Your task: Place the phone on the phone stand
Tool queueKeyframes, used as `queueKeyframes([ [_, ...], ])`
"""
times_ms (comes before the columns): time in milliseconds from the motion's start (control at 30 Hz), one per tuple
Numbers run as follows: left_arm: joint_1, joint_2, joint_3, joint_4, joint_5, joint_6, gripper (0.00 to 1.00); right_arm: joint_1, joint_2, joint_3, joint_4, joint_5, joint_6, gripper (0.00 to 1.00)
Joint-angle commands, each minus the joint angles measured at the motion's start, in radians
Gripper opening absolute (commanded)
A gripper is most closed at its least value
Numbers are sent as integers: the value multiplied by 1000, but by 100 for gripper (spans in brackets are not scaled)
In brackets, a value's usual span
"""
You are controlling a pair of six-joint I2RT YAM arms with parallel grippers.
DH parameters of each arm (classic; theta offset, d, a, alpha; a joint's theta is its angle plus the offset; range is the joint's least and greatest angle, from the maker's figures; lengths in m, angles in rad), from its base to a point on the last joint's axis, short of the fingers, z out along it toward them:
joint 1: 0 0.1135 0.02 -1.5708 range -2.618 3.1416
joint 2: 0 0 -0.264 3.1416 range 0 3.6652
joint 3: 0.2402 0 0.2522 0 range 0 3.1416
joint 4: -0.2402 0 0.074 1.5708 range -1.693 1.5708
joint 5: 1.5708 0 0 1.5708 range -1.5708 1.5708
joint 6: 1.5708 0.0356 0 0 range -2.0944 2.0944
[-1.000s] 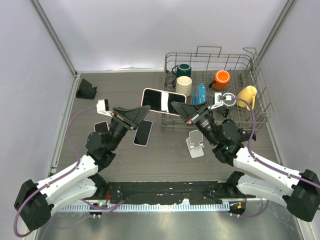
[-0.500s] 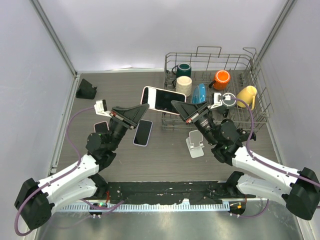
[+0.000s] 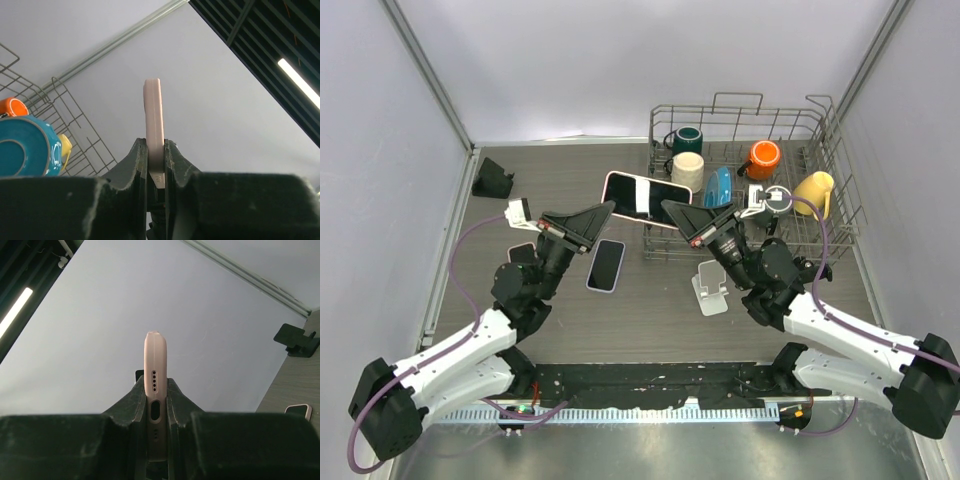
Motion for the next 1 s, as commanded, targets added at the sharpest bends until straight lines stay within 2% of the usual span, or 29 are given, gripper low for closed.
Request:
queueKeyframes([
  [0,0,-11,71,68,-14,24,7,9,9,60,48,4,-53,1],
  [33,0,-6,76,56,-9,27,0,10,14,71,29,-2,-60,4],
  [67,0,-3,83,32,-15,28,0,9,14,80,6,-6,-80,18],
  [100,0,-7,94,2,-21,37,0,9,12,91,-24,-19,-91,51],
  [167,4,-55,108,-149,-50,98,0,4,-6,123,-140,-34,-123,84],
  [200,30,-84,138,-227,-46,135,0,0,-20,128,-180,-39,-169,85],
  [233,47,-146,163,-406,-41,178,0,-22,-41,128,-253,-54,-197,85],
  [300,92,-194,261,-606,-24,334,0,-55,-107,123,-335,-66,-247,85],
  [333,148,-216,298,-781,-12,394,0,-80,-135,118,-407,-97,-264,86],
  [400,223,-238,394,-916,40,534,0,-152,-202,112,-471,-112,-304,86],
  [433,307,-236,425,-1014,66,572,0,-172,-221,118,-570,-152,-345,86],
  [500,387,-186,532,-1114,177,685,0,-221,-262,120,-646,-178,-391,86],
  [567,502,-144,579,-1202,213,727,0,-238,-285,117,-732,-169,-433,86],
  [633,584,-97,579,-1144,305,770,0,-243,-310,111,-755,-183,-457,86],
  [700,720,-16,582,-1113,373,786,0,-243,-316,111,-768,-209,-467,86],
  [733,781,17,579,-1060,469,784,0,-243,-321,111,-781,-213,-470,86],
  [767,910,50,567,-1015,535,771,0,-243,-322,112,-789,-214,-479,86],
  [800,969,130,557,-969,596,745,0,-243,-324,114,-803,-212,-482,86],
  [833,1036,169,544,-832,714,691,0,-243,-321,118,-809,-213,-484,86],
  [867,1085,216,515,-755,756,670,0,-243,-319,121,-815,-215,-491,86],
  [900,1160,279,498,-605,772,665,0,-244,-316,128,-818,-229,-496,86],
  [967,1211,337,447,-453,747,622,0,-243,-311,140,-857,-241,-513,86],
])
